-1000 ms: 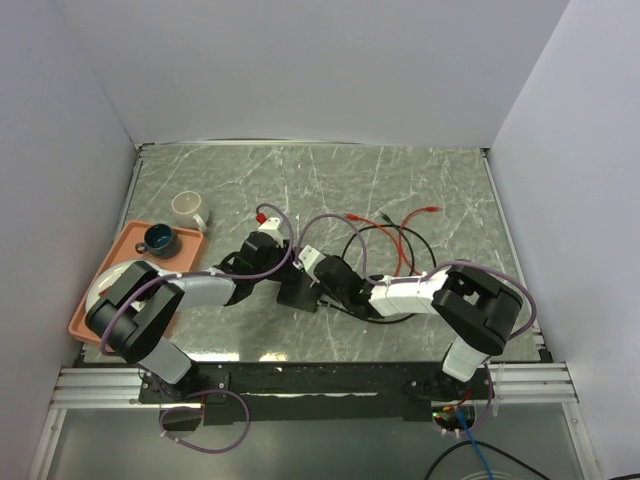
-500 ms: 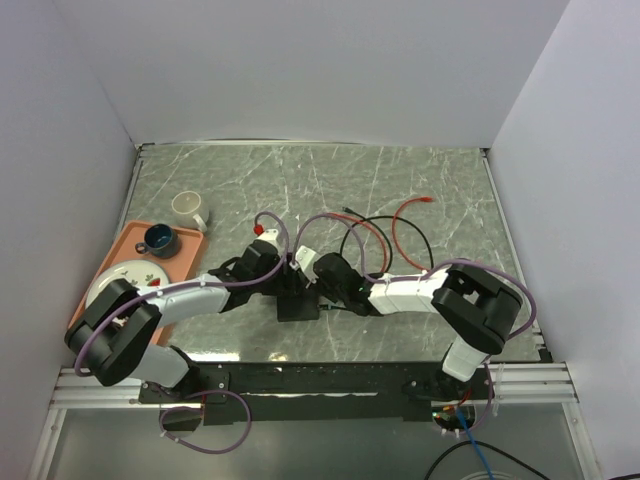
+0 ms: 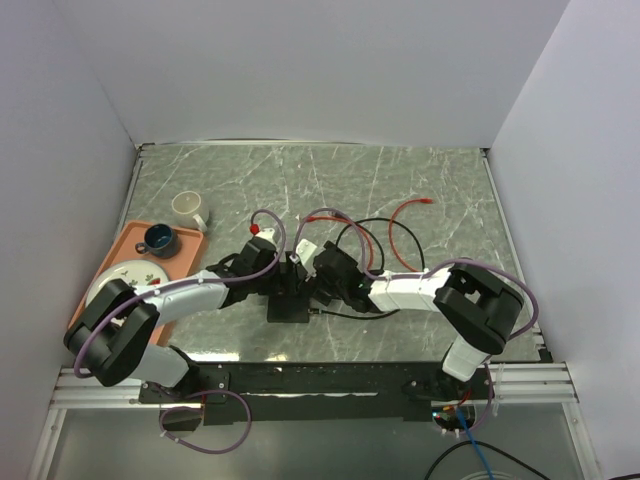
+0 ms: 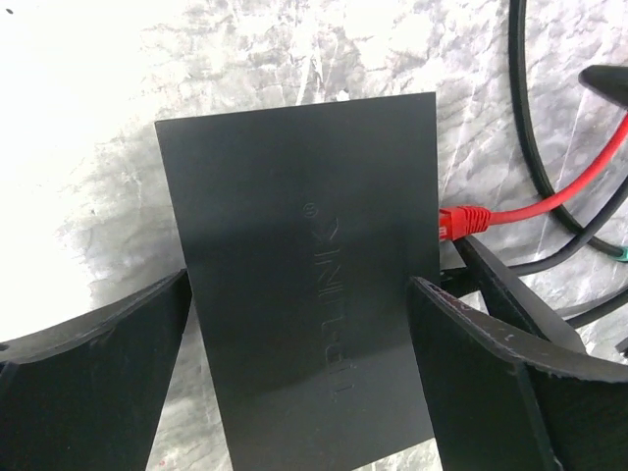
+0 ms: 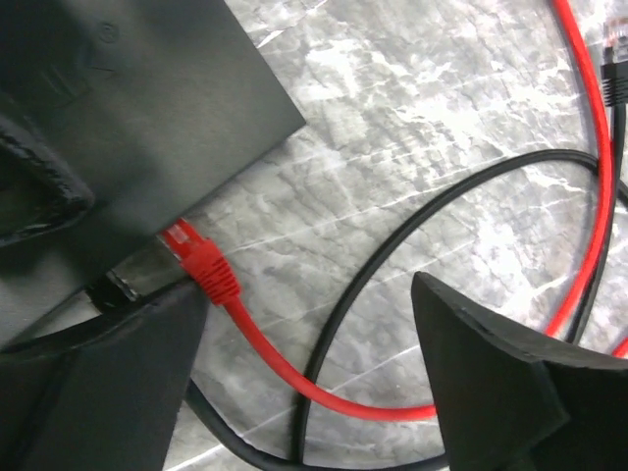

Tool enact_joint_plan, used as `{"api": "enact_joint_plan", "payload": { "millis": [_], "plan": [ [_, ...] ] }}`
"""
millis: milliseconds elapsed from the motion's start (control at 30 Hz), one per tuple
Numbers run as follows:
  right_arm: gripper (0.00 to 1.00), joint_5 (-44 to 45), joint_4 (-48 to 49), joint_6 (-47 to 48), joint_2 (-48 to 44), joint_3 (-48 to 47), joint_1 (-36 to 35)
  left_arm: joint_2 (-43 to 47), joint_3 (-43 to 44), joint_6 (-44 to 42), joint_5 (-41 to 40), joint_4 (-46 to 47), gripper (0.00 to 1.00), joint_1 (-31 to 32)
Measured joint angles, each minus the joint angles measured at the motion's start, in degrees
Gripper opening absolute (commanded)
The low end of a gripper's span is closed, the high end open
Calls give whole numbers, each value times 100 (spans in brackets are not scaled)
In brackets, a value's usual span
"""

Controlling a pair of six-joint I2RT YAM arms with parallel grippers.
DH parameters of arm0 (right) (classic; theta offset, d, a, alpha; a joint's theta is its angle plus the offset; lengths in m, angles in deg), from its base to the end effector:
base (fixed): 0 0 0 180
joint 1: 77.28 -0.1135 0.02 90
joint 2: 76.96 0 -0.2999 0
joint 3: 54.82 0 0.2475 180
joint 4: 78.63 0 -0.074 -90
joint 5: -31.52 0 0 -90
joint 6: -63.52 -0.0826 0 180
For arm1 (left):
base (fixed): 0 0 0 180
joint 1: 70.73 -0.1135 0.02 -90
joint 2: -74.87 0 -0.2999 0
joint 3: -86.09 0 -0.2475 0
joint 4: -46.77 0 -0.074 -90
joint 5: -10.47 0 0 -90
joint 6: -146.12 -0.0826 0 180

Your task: Insert the plug into the switch port

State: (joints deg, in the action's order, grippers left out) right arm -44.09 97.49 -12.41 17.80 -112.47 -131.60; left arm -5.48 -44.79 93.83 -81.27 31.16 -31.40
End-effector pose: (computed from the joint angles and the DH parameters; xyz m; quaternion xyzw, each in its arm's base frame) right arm 0.2258 0.2792 0.1620 -0.4644 0.7759 0.0346 0.4256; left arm 0.2247 -0.1809 0.1666 0.0076 0.9298 -0.2180 0.2965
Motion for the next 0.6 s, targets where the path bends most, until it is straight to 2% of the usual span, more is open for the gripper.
{"api": "enact_joint_plan", "payload": {
  "millis": [167, 367, 400, 600],
  "plan": [
    [99, 160, -219, 50, 0, -127, -7, -4, 63, -55, 50, -177, 95, -50],
    [99, 402, -586, 107, 31, -304, -44, -109, 138, -131, 63, -214, 88, -61],
    [99, 450, -640, 107, 39, -330, -44, -162, 173, -155, 68, -210, 84, -61],
    [99, 629, -682, 70, 39, -330, -7, -409, 343, -197, 107, -149, 79, -52]
  ]
}}
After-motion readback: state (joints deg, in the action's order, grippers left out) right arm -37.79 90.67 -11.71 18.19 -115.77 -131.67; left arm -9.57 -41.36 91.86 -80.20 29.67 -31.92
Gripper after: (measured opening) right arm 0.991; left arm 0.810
